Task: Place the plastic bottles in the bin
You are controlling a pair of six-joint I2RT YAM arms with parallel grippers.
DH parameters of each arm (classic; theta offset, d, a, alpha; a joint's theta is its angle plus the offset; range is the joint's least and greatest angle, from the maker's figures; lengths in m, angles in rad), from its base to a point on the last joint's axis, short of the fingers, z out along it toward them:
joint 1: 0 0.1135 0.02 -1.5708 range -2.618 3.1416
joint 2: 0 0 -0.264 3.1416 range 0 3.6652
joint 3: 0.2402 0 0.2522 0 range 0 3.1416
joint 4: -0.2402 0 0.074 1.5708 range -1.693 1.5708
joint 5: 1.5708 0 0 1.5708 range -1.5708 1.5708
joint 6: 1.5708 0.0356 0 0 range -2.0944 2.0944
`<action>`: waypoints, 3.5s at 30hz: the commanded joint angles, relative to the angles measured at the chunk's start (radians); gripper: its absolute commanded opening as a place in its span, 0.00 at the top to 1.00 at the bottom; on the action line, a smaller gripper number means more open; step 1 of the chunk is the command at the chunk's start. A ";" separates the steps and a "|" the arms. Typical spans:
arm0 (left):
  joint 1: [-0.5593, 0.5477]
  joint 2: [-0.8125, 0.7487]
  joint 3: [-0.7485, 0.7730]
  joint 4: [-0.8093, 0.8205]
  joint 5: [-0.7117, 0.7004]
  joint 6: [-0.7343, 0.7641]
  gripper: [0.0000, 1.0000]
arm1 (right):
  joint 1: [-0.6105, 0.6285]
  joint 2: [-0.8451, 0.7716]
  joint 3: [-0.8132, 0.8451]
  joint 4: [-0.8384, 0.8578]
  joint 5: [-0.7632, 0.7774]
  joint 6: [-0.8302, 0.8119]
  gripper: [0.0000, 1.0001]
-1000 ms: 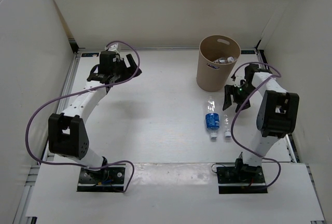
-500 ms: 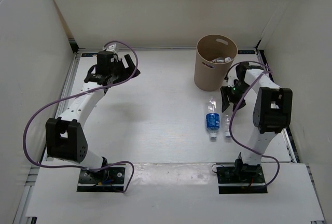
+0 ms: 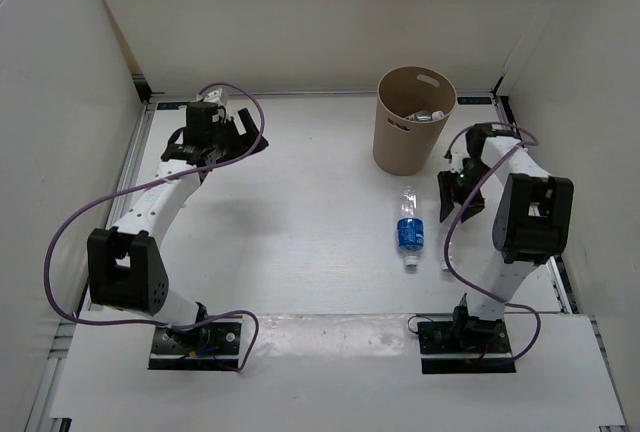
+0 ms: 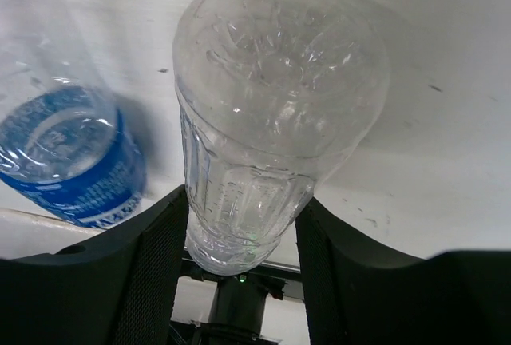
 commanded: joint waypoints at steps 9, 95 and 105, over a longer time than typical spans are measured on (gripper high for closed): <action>0.004 -0.022 0.013 0.004 -0.007 0.002 0.01 | -0.188 -0.127 0.444 0.016 -0.052 0.158 1.00; 0.056 0.212 0.241 -0.193 0.168 -0.294 0.01 | -0.083 0.155 0.856 0.133 -0.365 0.035 0.54; 0.065 0.221 0.258 -0.225 0.174 -0.293 0.01 | -0.044 0.187 0.871 0.096 -0.354 0.001 0.82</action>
